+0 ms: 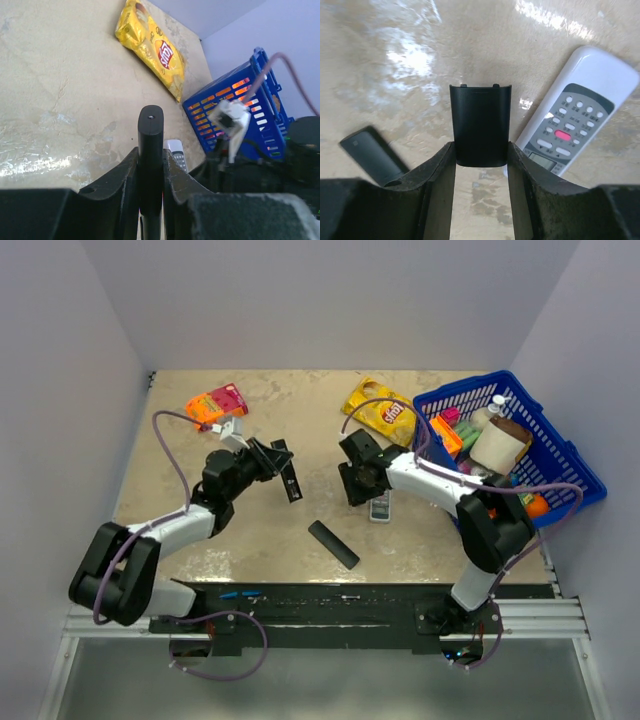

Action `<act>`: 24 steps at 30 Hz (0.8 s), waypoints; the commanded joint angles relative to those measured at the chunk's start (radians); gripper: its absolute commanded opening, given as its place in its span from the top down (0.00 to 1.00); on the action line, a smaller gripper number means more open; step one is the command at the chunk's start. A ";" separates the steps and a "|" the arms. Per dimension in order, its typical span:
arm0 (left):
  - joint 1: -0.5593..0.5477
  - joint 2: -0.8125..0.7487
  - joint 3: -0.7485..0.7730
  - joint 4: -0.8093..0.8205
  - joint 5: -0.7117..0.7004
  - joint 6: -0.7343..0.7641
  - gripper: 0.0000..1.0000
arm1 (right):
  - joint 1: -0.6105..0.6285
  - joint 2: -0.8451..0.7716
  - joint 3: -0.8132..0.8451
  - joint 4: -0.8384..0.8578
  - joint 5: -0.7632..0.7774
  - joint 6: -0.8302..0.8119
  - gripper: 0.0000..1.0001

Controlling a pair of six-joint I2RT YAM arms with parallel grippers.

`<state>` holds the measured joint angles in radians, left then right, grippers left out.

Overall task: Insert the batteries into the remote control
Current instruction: Pick up the battery cover at the center of the board, then load the battery cover into the remote control.

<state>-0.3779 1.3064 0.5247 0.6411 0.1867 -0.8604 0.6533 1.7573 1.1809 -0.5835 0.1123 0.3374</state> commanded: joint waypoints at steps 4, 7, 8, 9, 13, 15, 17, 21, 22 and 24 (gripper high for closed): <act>-0.007 0.206 0.005 0.435 0.059 -0.173 1.00 | 0.003 -0.154 0.117 -0.021 -0.089 -0.063 0.78; -0.027 0.292 0.026 0.528 0.059 -0.201 1.00 | 0.009 -0.185 0.147 -0.013 -0.129 -0.049 0.78; -0.032 0.322 0.043 0.543 0.059 -0.201 1.00 | 0.014 -0.194 0.154 -0.007 -0.141 -0.044 0.78; -0.036 0.333 0.052 0.558 0.056 -0.201 1.00 | 0.020 -0.200 0.161 -0.001 -0.154 -0.040 0.78; -0.053 0.375 0.078 0.620 0.050 -0.210 1.00 | 0.049 -0.210 0.190 0.025 -0.174 -0.018 0.78; -0.056 0.387 0.092 0.628 0.051 -0.209 1.00 | 0.071 -0.200 0.203 0.027 -0.180 -0.017 0.78; -0.058 0.390 0.097 0.635 0.054 -0.209 1.00 | 0.086 -0.177 0.209 0.025 -0.174 -0.015 0.78; -0.061 0.390 0.103 0.635 0.053 -0.203 1.00 | 0.123 -0.153 0.236 0.025 -0.155 -0.008 0.78; -0.062 0.387 0.100 0.637 0.053 -0.203 1.00 | 0.127 -0.147 0.244 0.021 -0.152 -0.006 0.78; -0.064 0.386 0.097 0.637 0.046 -0.206 1.00 | 0.137 -0.131 0.258 0.007 -0.143 -0.006 0.78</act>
<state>-0.4343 1.6901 0.5980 1.1805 0.2405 -1.0672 0.7723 1.6077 1.3754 -0.5755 -0.0418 0.3157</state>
